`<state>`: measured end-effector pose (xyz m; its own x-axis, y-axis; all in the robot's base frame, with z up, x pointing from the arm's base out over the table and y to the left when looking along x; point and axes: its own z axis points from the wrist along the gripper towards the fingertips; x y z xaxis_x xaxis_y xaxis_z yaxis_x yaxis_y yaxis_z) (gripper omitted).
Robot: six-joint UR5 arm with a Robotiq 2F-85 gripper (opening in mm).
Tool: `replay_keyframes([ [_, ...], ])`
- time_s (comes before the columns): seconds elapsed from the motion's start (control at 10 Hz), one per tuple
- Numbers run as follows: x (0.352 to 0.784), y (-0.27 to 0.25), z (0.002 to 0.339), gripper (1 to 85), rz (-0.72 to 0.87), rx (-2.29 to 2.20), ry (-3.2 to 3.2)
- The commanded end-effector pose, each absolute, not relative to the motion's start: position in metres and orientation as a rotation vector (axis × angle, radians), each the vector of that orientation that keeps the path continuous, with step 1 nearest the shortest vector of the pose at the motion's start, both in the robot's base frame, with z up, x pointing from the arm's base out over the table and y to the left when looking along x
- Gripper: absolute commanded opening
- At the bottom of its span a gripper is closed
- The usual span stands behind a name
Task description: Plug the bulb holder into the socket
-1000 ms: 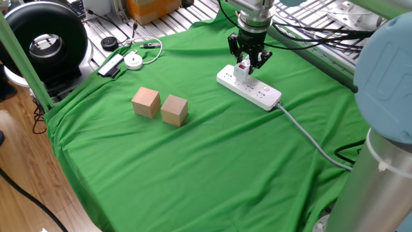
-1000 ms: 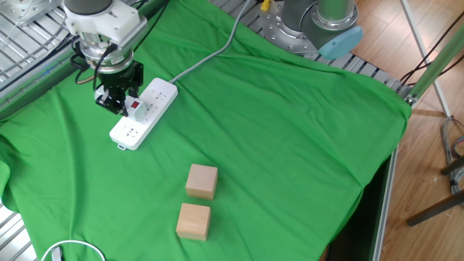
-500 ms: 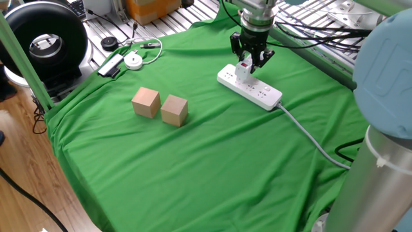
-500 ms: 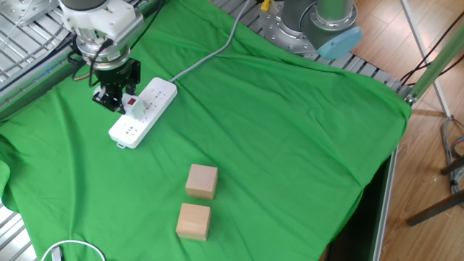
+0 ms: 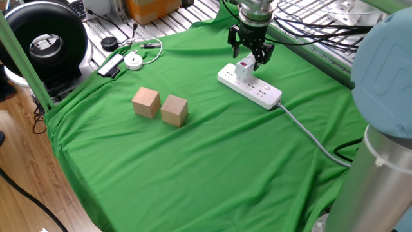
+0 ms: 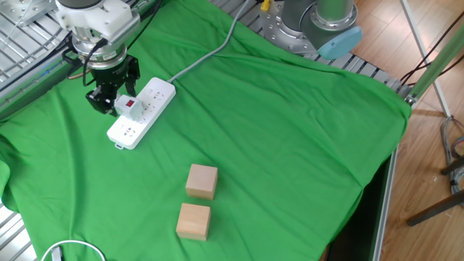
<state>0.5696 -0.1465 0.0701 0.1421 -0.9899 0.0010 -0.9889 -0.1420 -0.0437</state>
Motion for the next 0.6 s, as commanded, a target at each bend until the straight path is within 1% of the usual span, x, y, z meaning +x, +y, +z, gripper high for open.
replay_keyframes([
  [0.0, 0.569, -0.129, 0.078, 78.3, 0.024, -2.3, 2.05],
  [0.2, 0.563, -0.126, 0.081, 65.7, 0.042, -2.29, 2.106],
  [0.3, 0.557, -0.126, 0.08, 60.7, 0.057, -2.293, 2.131],
  [0.4, 0.553, -0.127, 0.079, 50.0, 0.062, -2.291, 2.152],
  [0.5, 0.554, -0.126, 0.079, 46.3, 0.056, -2.292, 2.153],
])
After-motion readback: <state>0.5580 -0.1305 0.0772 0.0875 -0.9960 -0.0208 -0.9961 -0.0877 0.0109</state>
